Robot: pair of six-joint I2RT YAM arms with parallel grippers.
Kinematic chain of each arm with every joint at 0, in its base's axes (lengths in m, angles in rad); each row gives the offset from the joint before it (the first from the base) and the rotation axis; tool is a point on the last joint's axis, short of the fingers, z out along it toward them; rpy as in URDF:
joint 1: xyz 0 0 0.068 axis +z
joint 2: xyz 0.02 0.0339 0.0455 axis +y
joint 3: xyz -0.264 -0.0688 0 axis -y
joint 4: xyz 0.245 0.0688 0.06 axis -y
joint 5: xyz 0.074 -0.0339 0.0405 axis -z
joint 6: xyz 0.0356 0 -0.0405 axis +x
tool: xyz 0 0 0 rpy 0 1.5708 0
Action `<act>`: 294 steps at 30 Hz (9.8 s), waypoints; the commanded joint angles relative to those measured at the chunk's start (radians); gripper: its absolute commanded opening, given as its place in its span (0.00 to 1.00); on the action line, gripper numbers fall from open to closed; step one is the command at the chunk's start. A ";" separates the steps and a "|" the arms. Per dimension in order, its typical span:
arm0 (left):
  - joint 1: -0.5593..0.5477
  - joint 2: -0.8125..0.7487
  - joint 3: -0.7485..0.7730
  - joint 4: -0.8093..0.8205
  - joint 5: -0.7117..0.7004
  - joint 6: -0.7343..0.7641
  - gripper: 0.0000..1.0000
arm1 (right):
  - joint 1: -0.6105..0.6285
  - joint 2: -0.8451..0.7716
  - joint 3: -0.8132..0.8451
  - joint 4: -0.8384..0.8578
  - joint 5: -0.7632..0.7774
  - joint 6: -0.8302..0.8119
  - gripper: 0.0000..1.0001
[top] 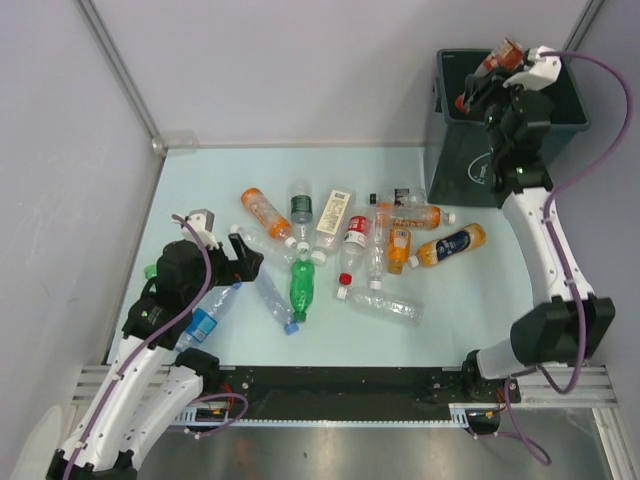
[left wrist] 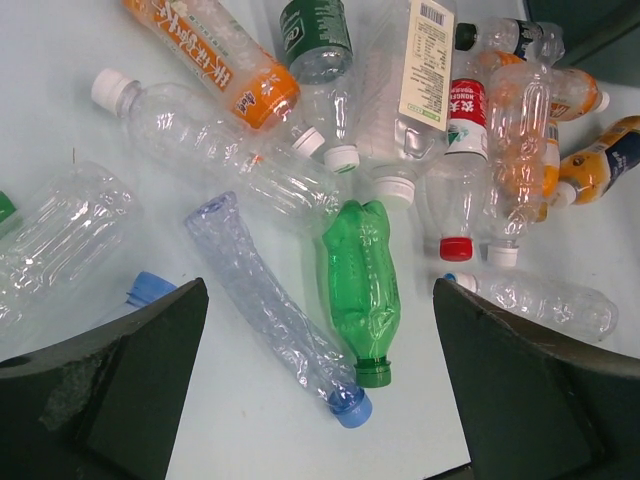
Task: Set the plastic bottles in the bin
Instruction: Place the plastic bottle in the trash bin, then pick up the plastic bottle at the center of the board, then place the plastic bottle in the trash bin, then pick up the plastic bottle at the center of the board.
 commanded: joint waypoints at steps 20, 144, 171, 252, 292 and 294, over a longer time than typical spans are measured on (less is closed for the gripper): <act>0.014 0.026 -0.020 0.087 0.048 0.027 1.00 | -0.017 0.327 0.376 -0.096 0.322 -0.127 1.00; 0.063 0.028 -0.037 0.098 0.185 0.015 1.00 | 0.100 -0.400 -0.257 -0.239 0.061 0.120 0.13; 0.065 0.026 -0.038 0.101 0.196 0.016 1.00 | -0.229 0.126 0.209 0.088 0.064 0.181 0.23; -0.067 0.399 -0.264 0.319 -0.114 -0.332 0.35 | 0.719 -0.417 -0.575 -0.499 0.207 0.390 0.93; -0.086 0.005 -0.121 0.414 0.627 -0.211 0.10 | 0.958 -0.061 -0.678 0.314 -0.404 0.267 0.90; -0.087 0.005 -0.122 0.411 0.624 -0.211 0.11 | 0.958 -0.063 -0.678 0.321 -0.405 0.273 0.70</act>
